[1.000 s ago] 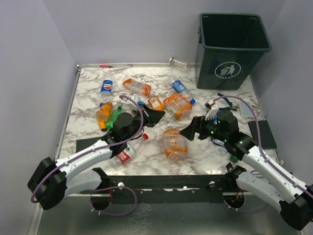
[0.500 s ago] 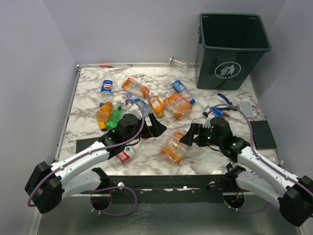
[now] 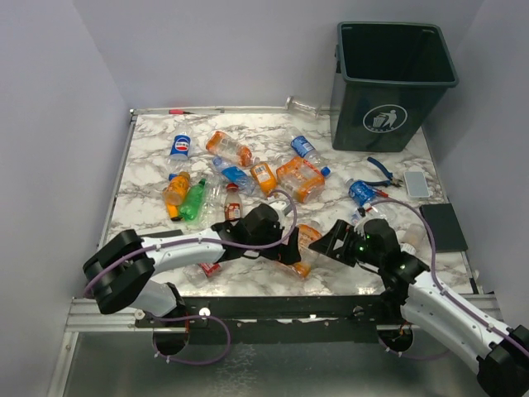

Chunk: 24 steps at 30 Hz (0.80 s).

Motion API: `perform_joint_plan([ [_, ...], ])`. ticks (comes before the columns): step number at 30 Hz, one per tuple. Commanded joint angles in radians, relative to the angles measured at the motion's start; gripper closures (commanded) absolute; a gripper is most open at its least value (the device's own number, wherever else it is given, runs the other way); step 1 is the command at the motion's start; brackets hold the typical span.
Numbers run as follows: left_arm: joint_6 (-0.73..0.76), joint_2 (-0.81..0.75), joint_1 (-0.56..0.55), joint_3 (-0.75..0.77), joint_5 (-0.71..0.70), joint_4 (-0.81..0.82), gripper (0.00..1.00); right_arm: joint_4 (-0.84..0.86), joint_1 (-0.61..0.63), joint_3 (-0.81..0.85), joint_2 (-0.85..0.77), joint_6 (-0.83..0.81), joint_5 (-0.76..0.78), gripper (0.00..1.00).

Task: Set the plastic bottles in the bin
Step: Pick up the plastic bottle at the center of the board.

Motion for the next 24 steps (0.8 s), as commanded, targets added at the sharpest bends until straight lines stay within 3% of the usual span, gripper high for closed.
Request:
perform_joint_plan([
  [1, 0.018, 0.038, 0.000, -0.014, -0.066, -0.040, 0.06, -0.018, 0.006, -0.036, -0.062, 0.078, 0.008, 0.02],
  [8, -0.029, 0.004, 0.001, -0.088, -0.153, -0.025, 0.15, 0.013, 0.006, -0.066, -0.047, 0.094, -0.003, 0.02],
  [18, -0.116, 0.002, 0.002, -0.221, -0.146, 0.162, 0.49, 0.095, 0.006, -0.118, 0.019, 0.132, -0.024, 0.01],
  [24, -0.174, 0.019, 0.009, -0.282, -0.130, 0.288, 0.59, 0.201, 0.006, -0.181, 0.044, 0.180, -0.037, 0.01],
])
